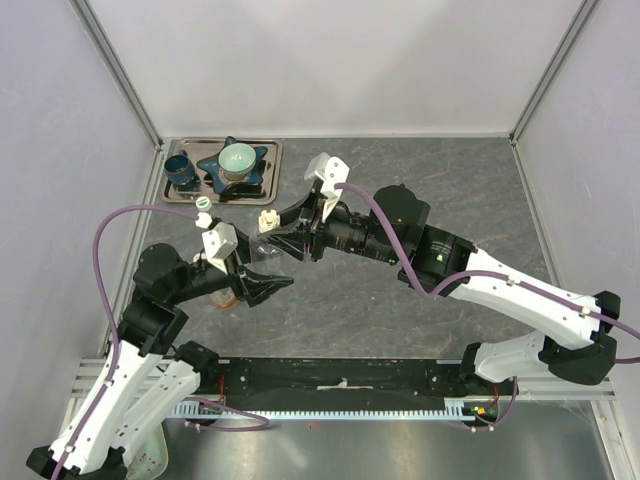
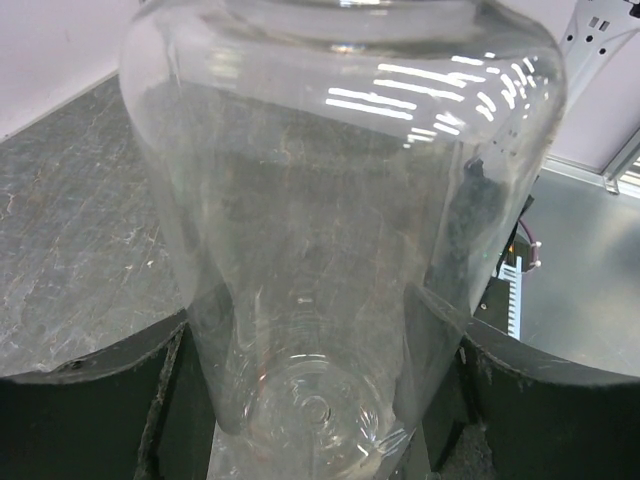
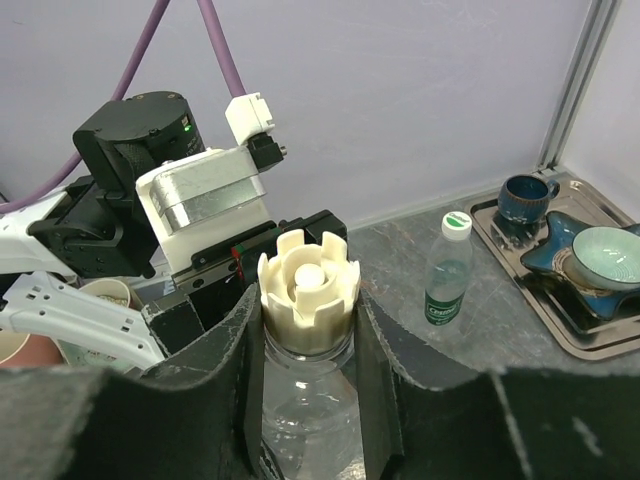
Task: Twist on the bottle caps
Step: Screw the bottle cap onto the plastic bottle.
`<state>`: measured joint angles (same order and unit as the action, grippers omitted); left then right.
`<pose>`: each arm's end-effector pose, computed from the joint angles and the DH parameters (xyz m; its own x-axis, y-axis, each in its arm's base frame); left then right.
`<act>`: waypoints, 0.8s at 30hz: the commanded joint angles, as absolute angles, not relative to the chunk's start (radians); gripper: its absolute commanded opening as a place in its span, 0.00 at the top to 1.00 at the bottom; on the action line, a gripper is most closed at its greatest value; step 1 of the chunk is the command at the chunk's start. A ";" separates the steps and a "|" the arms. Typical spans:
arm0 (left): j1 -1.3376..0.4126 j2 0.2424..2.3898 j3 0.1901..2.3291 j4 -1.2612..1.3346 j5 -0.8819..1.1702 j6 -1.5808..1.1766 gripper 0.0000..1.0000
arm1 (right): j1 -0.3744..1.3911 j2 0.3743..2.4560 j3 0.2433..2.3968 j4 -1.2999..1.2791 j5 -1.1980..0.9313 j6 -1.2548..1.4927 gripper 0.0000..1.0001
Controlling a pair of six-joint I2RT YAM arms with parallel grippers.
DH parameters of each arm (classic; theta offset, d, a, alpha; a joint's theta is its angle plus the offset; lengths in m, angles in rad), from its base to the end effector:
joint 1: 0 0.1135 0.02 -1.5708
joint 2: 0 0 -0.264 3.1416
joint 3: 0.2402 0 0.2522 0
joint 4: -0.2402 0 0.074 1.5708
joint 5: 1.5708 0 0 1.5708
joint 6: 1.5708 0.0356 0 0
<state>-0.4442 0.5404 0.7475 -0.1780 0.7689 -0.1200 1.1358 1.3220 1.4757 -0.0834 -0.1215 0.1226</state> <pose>0.0982 -0.0742 0.3613 -0.0860 -0.0543 -0.9948 0.9329 0.3462 -0.0996 0.1212 0.2711 0.4738 -0.0869 0.1010 -0.9911 -0.9476 0.2986 0.1135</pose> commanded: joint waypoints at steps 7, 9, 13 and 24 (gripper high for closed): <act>-0.437 0.496 0.794 -0.165 0.782 -0.117 0.01 | 1.131 1.364 1.453 -0.130 -0.045 0.014 1.00; -0.434 0.482 0.831 -0.205 0.749 -0.069 0.01 | 1.129 1.365 1.430 -0.143 -0.005 -0.043 1.00; -0.428 0.448 0.874 -0.299 0.738 0.033 0.01 | 1.127 1.373 1.393 -0.123 0.101 -0.103 1.00; -0.420 0.391 0.853 -0.469 0.558 0.160 0.01 | 1.082 1.439 1.379 -0.049 0.101 -0.110 1.00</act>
